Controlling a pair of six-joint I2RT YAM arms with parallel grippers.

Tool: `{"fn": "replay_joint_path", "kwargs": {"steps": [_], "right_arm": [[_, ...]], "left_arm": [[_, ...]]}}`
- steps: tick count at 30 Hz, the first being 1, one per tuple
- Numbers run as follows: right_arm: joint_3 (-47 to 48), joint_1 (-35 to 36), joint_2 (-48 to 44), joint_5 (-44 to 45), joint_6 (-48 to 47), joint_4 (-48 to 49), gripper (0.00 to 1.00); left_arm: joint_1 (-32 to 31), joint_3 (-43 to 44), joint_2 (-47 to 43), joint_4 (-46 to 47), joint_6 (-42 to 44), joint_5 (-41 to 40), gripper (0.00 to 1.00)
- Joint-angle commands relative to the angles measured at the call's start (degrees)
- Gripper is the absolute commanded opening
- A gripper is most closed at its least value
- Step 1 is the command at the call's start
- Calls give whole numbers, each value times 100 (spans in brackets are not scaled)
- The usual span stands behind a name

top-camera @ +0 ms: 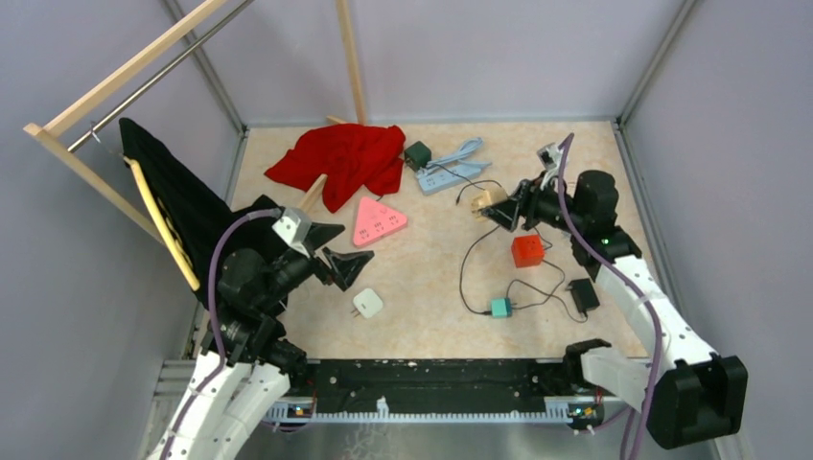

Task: Insert the plug
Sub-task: Pick up the plug from the corner of the board.

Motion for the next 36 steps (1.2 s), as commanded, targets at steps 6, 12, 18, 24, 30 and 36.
{"fn": "replay_joint_path", "kwargs": {"steps": [6, 12, 18, 24, 30, 36], "right_arm": [[-523, 1288, -1310, 1105, -673, 907, 43], [-707, 2601, -1727, 2613, -1173, 1158, 42], [-370, 3720, -1181, 3559, -1435, 1175, 41], [-48, 4495, -450, 4486, -1388, 1249, 41], [-47, 4692, -87, 4402, -1142, 1799, 41], [156, 4848, 217, 4382, -1049, 1944, 41]], "left_arm": [[-25, 370, 885, 558, -1821, 224, 98], [-22, 670, 1673, 1074, -3241, 970, 99], [-18, 465, 2301, 2110, -3967, 1710, 98], [-59, 336, 2476, 2205, -3935, 1619, 99], [-78, 297, 2717, 2020, -3772, 1655, 99], [-160, 271, 2977, 2147, -3850, 1698, 99]]}}
